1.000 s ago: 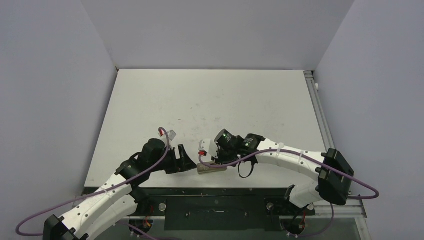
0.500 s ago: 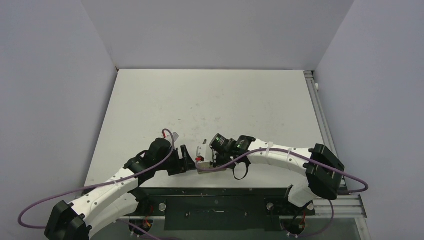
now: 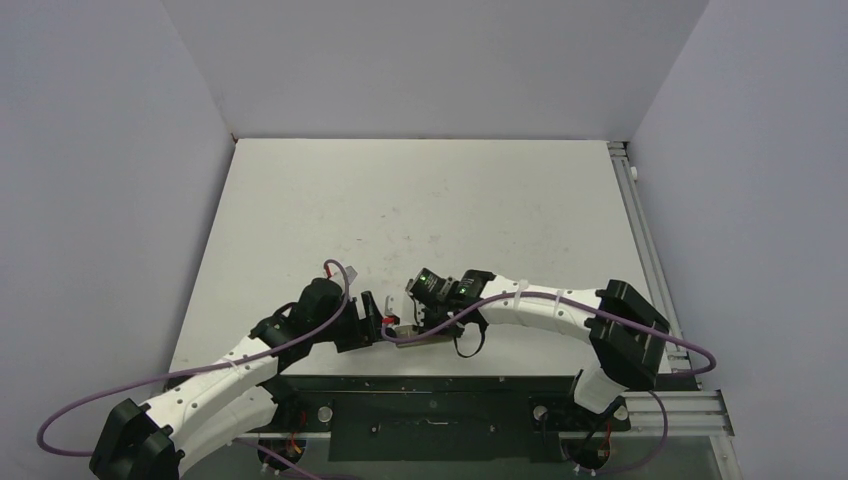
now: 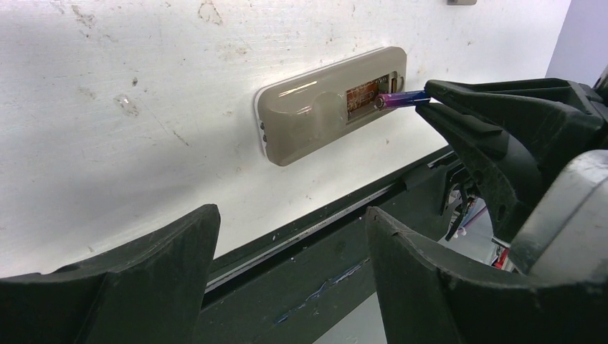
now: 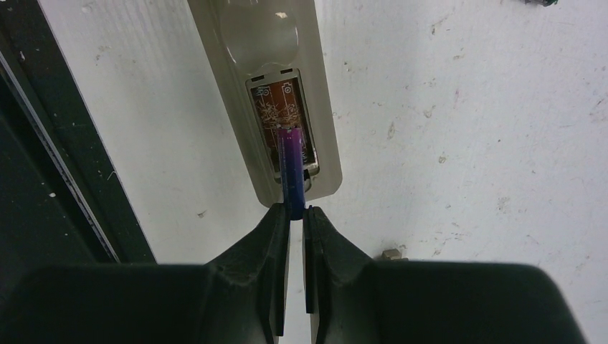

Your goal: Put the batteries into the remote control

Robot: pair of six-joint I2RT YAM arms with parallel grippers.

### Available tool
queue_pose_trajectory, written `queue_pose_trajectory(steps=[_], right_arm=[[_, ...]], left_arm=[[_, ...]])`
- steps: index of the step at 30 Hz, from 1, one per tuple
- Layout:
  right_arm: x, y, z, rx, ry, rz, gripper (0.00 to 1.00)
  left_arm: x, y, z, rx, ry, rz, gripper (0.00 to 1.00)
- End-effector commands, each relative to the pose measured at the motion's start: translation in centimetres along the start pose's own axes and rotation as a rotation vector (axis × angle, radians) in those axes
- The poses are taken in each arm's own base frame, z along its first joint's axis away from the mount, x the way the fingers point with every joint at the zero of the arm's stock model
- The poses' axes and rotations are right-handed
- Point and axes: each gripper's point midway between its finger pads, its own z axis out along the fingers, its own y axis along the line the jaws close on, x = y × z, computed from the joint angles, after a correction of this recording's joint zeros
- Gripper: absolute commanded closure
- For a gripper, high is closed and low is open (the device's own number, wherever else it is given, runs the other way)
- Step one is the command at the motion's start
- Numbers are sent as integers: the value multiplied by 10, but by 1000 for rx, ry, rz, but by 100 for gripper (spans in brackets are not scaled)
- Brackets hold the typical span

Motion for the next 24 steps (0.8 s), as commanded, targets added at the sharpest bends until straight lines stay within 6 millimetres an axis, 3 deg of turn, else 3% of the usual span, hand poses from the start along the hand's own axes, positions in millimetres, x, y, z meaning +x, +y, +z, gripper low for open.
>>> queue_pose_trajectory(steps=[1, 24], right_arm=[[-14, -6, -3, 23, -21, -26, 90], [-18, -4, 4, 34, 16, -45, 83]], left_arm=[[-7, -5, 1, 23, -32, -5, 28], [-4, -4, 0, 35, -30, -11, 26]])
